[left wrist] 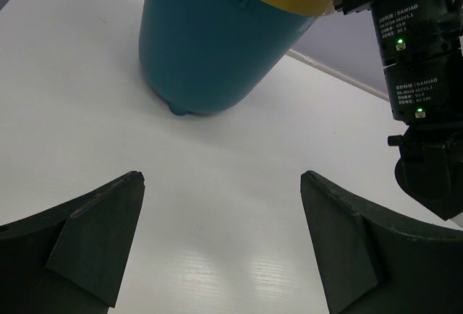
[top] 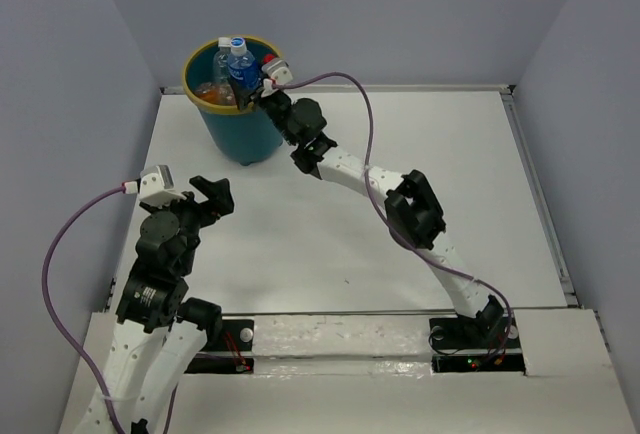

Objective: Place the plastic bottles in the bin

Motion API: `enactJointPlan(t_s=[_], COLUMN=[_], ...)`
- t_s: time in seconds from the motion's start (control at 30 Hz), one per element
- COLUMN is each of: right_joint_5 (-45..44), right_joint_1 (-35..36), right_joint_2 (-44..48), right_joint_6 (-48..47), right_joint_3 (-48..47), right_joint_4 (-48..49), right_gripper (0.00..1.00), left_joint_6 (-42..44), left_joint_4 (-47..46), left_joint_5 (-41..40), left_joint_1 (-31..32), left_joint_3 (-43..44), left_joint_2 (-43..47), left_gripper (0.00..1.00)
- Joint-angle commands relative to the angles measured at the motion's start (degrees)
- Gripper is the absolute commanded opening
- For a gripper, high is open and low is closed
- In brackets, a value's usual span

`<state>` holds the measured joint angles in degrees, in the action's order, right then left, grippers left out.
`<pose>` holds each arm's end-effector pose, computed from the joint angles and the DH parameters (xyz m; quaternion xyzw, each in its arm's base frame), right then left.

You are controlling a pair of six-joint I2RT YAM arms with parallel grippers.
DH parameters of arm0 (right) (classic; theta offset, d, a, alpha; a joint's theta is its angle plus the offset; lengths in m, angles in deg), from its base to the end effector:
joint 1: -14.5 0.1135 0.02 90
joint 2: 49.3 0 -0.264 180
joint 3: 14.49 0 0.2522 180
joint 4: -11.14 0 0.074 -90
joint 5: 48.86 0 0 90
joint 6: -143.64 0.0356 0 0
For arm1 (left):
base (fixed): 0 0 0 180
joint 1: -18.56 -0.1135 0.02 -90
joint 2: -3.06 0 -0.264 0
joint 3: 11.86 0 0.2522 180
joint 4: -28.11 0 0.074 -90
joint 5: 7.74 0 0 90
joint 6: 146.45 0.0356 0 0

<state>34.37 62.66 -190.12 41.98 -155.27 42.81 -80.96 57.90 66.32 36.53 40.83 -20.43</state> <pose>0.3833 0.4218 0.3375 -0.1980 0.4477 0.2456 0.8367 0.1041 -0.0235 0.3407 -0.1375 0.6972 -0.1605 0.6850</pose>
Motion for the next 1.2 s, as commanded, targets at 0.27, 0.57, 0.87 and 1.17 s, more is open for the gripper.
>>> enactJointPlan(t_s=[0.27,0.57,0.87,1.17], right_joint_5=[-7.73,-2.91,1.23,-1.67], right_joint_1=[0.88,0.88,0.88,0.88], right_joint_2=[10.37,21.36,34.64,53.34], right_joint_6=[14.03,19.04,21.68,25.10], right_joint_3=[3.70,13.55,29.71,54.64], right_joint_4=[-16.69,-18.96,-19.41,-17.48], right_gripper=[0.87,0.98,1.00,1.00], left_joint_6=[0.08,0.34,0.69,1.05], left_joint_4=[-1.53,-1.88,-2.32,-2.67], left_joint_5=[-0.05,0.92,2.32,3.29], left_joint_1=[-2.24,-3.47,-4.53,-5.93], left_joint_3=[0.70,0.70,0.61,0.44], left_joint_2=[0.28,0.19,0.46,0.90], left_gripper=[0.99,0.99,0.99,0.99])
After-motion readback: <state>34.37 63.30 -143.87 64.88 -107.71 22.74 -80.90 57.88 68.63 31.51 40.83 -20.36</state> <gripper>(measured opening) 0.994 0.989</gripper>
